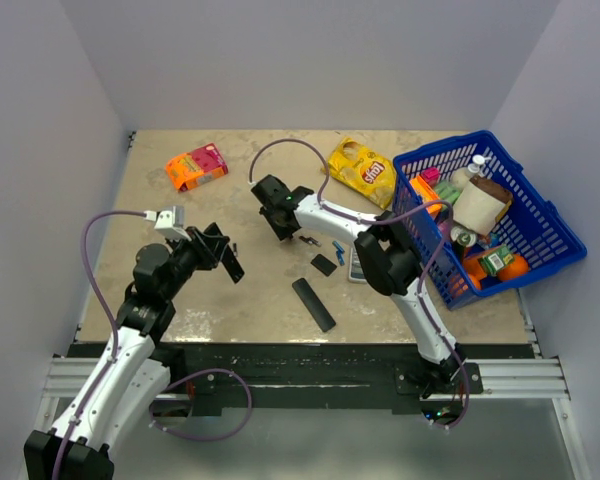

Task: Load the batteries into the remote control
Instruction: Pick up the battery from the center of the board, then load the battery into the remote control.

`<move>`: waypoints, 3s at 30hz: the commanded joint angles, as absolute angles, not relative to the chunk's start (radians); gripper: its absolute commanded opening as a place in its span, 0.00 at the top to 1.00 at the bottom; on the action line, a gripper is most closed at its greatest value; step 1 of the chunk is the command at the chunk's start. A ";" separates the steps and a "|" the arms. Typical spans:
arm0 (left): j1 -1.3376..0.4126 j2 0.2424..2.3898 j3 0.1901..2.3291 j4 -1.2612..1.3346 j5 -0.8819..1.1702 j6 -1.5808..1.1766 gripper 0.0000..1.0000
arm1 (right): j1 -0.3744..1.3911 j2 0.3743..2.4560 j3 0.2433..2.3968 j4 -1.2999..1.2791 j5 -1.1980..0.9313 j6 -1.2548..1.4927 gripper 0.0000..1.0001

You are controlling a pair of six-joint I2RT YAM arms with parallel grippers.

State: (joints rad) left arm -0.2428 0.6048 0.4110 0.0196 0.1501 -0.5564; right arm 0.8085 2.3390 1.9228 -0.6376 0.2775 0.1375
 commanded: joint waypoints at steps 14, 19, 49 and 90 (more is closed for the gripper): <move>-0.244 0.637 0.459 0.087 0.204 -0.614 1.00 | 0.802 2.444 2.019 -0.778 0.198 0.089 0.74; -0.244 0.640 0.463 0.086 0.204 -0.615 1.00 | 0.795 2.467 2.051 -0.775 0.179 0.097 0.74; -0.244 0.798 0.347 0.518 0.314 -0.865 1.00 | 0.770 1.880 1.775 -0.553 0.174 0.143 0.92; -0.244 1.086 0.512 0.922 0.489 -1.137 1.00 | 0.922 1.361 1.192 0.130 -0.117 0.170 0.89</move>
State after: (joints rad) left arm -0.2424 1.0866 0.4751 0.8524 0.5064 -1.0904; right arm 0.9165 1.3846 1.2106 0.0647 -0.0994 0.1642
